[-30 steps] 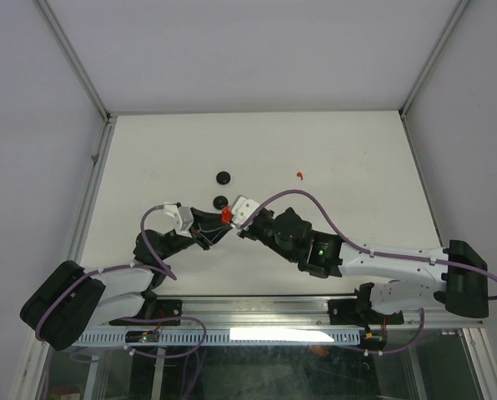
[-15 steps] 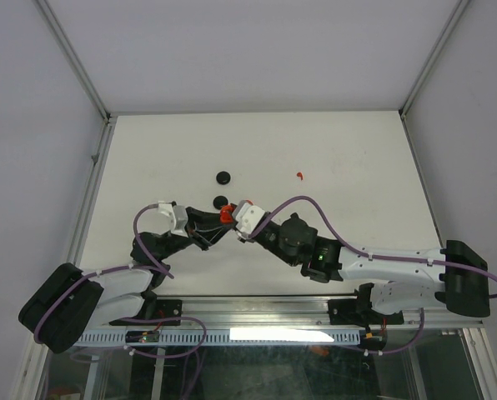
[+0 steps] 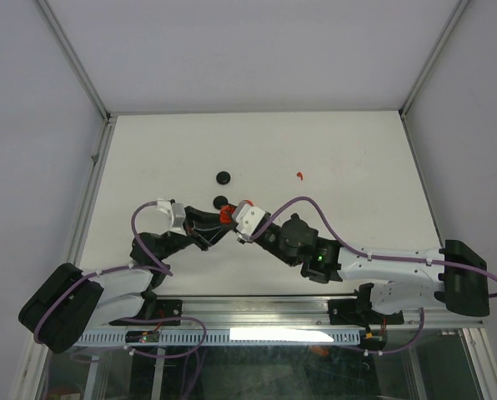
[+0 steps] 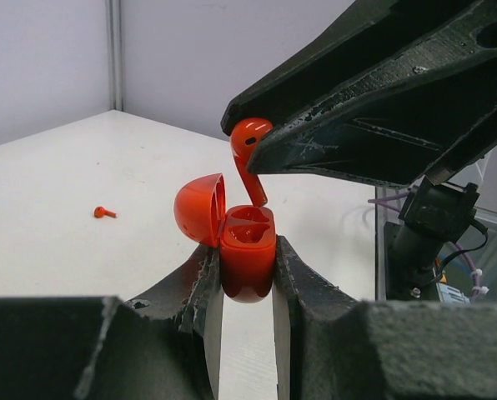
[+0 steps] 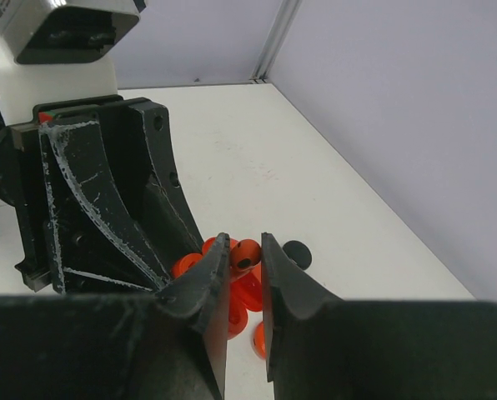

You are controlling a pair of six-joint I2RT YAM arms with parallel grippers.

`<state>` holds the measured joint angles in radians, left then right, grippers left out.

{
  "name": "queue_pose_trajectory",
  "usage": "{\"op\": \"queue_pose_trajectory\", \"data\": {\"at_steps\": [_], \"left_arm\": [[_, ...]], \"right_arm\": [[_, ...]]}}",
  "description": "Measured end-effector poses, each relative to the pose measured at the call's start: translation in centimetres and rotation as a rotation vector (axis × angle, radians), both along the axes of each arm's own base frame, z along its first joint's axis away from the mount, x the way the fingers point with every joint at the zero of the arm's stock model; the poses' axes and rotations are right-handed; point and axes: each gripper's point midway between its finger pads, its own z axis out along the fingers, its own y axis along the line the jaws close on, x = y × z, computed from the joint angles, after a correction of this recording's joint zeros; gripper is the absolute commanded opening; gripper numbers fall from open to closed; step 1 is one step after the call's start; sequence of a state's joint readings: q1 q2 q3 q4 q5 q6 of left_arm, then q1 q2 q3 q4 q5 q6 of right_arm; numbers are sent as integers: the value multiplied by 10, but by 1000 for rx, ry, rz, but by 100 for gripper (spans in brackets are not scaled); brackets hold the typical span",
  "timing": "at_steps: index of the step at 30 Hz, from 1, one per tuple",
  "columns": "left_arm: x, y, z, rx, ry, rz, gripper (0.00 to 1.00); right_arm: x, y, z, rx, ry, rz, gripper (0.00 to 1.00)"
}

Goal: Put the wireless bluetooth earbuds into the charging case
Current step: Place the earbud in the charging case.

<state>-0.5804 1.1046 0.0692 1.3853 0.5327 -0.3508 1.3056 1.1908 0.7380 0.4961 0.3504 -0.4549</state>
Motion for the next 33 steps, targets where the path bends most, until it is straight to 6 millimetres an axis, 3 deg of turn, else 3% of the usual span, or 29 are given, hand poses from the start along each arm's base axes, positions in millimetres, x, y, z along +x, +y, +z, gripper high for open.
{"op": "queue_pose_trajectory", "data": {"at_steps": [33], "left_arm": [[5, 2, 3, -71, 134, 9, 0]], "right_arm": [[-6, 4, -12, -54, -4, 36, 5]]}}
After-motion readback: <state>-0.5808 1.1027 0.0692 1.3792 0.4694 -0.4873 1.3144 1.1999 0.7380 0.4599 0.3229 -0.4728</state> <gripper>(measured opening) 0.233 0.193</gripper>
